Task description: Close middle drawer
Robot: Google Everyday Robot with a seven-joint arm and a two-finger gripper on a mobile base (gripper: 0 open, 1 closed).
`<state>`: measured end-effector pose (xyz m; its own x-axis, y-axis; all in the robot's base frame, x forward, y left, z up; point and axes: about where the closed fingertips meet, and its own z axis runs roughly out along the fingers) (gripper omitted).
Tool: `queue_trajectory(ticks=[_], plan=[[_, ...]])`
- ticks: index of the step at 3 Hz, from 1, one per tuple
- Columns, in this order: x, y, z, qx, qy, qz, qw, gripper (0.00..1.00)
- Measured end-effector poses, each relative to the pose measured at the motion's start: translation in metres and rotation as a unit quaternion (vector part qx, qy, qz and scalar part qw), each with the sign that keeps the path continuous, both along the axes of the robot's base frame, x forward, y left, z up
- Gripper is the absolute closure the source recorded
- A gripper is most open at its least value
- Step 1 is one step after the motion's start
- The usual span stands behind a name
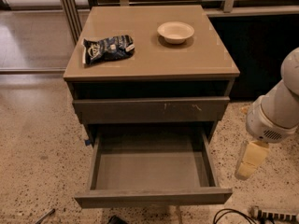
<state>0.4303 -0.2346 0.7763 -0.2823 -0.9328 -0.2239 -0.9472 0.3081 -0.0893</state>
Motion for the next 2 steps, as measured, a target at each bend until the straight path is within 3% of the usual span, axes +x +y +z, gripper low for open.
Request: queue_trajectory(ticks=[1, 2], plan=[[0.004, 0.007, -0.042, 0.009, -0.005, -0.002, 0.9999, 0.0], [0.027, 0.019, -0.105, 0.02, -0.017, -0.009, 0.9996, 0.27]])
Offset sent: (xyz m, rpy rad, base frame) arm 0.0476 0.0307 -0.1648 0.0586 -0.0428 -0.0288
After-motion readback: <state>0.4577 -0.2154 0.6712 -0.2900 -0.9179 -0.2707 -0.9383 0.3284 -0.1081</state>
